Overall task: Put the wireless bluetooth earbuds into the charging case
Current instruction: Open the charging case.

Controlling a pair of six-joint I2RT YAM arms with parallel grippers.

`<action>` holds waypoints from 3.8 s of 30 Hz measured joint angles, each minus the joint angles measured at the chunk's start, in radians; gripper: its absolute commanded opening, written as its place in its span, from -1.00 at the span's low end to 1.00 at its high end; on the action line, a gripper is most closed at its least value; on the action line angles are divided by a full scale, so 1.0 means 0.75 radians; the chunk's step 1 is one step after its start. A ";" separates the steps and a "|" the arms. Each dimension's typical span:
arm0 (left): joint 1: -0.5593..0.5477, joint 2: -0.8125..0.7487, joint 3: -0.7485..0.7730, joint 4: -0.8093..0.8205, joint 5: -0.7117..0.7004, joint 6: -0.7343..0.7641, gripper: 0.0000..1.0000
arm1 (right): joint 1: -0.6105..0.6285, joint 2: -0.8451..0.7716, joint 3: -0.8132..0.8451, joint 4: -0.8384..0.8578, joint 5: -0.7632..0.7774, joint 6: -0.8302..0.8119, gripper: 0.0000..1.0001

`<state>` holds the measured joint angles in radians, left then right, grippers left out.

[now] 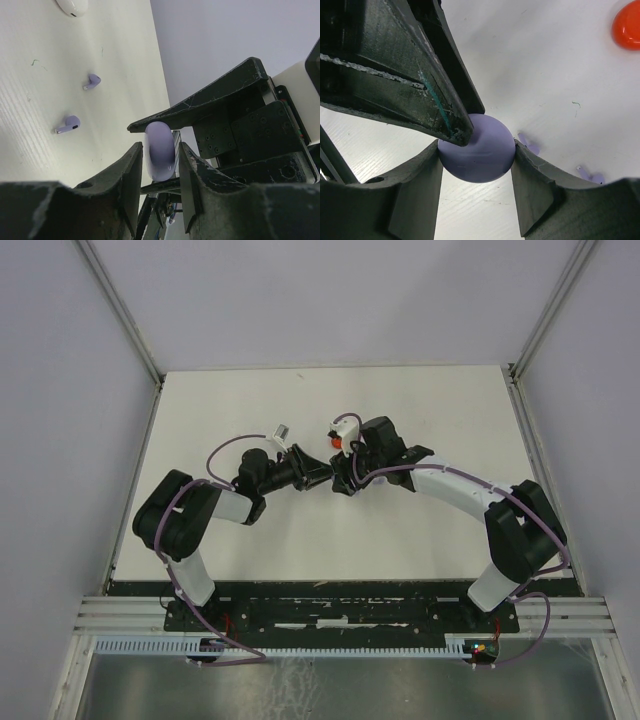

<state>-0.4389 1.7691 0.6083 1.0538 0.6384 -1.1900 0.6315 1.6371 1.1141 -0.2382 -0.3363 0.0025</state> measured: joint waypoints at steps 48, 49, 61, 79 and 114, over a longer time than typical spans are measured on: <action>-0.002 0.012 0.001 -0.040 -0.005 0.049 -0.91 | -0.006 0.063 0.090 -0.111 -0.013 -0.007 0.63; -0.001 0.015 0.001 -0.037 -0.006 0.048 -0.91 | -0.007 0.058 0.090 -0.111 -0.010 -0.006 0.67; 0.029 0.062 -0.033 0.061 -0.050 0.006 -0.94 | -0.096 -0.290 -0.035 -0.011 0.217 0.170 0.81; 0.031 0.199 -0.146 0.482 -0.170 -0.273 -0.94 | -0.075 -0.193 -0.055 0.014 0.404 0.332 0.83; 0.025 0.241 -0.182 0.633 -0.299 -0.478 -0.94 | -0.013 -0.014 -0.052 0.129 0.462 0.376 0.85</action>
<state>-0.4202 1.9499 0.4721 1.5288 0.4141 -1.5486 0.6216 1.6268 1.0748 -0.1417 0.0105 0.2844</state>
